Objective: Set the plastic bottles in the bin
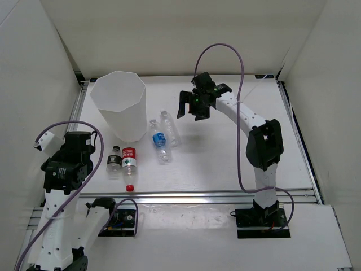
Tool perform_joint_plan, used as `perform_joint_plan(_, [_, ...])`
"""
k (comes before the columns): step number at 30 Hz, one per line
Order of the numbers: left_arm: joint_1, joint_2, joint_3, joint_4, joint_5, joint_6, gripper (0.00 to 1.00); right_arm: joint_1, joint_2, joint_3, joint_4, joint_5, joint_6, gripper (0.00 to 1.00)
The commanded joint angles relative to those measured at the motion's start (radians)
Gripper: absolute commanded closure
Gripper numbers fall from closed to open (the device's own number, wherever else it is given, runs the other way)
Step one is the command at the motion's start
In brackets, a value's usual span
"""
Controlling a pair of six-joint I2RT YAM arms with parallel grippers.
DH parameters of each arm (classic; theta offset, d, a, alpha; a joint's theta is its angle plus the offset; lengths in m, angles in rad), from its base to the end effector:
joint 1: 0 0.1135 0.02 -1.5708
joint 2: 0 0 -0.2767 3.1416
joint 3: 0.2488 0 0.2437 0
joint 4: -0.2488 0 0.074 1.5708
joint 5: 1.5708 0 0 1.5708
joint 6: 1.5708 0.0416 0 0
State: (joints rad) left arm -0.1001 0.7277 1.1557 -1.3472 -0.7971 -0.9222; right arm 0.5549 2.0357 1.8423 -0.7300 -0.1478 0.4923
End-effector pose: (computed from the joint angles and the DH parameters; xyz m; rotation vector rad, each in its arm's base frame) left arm 0.0685 0.0230 0.3682 -1.1508 1.8672 0.4386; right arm 0.3851 0.2459 0.2825 -0.1452 2.5847 0.6001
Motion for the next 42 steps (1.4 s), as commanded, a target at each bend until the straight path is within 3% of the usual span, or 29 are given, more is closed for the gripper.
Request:
perform_joint_plan(1, [-0.003, 0.009, -0.016, -0.078, -0.005, -0.007, 0.00, 0.004, -0.003, 0.061, 0.038, -0.091, -0.034, 0.00])
perform_joint_plan(9, [-0.003, 0.050, -0.005, 0.011, 0.074, 0.069, 0.00, -0.026, 0.086, 0.130, 0.073, -0.243, -0.043, 0.00])
perform_joint_plan(18, [-0.003, -0.059, -0.057, 0.121, 0.159, 0.123, 0.00, -0.046, 0.208, 0.227, 0.073, -0.285, -0.112, 0.00])
perform_joint_plan(27, [-0.003, -0.024, -0.037, 0.109, 0.182, 0.123, 0.00, -0.056, 0.345, 0.227, 0.165, -0.539, -0.049, 0.00])
perform_joint_plan(32, [-0.003, 0.027, 0.005, 0.099, 0.209, 0.103, 0.00, -0.020, 0.414, 0.227, 0.216, -0.605, -0.003, 0.00])
perform_joint_plan(33, [-0.003, 0.027, 0.006, 0.099, 0.210, 0.103, 0.00, -0.009, 0.423, 0.227, 0.227, -0.616, 0.006, 0.06])
perform_joint_plan(38, [-0.003, 0.058, 0.025, 0.085, 0.229, 0.094, 0.00, 0.011, 0.474, 0.271, 0.236, -0.627, 0.029, 0.13])
perform_joint_plan(42, [-0.003, 0.058, 0.035, 0.065, 0.248, 0.085, 0.00, 0.011, 0.483, 0.252, 0.216, -0.609, 0.029, 0.38])
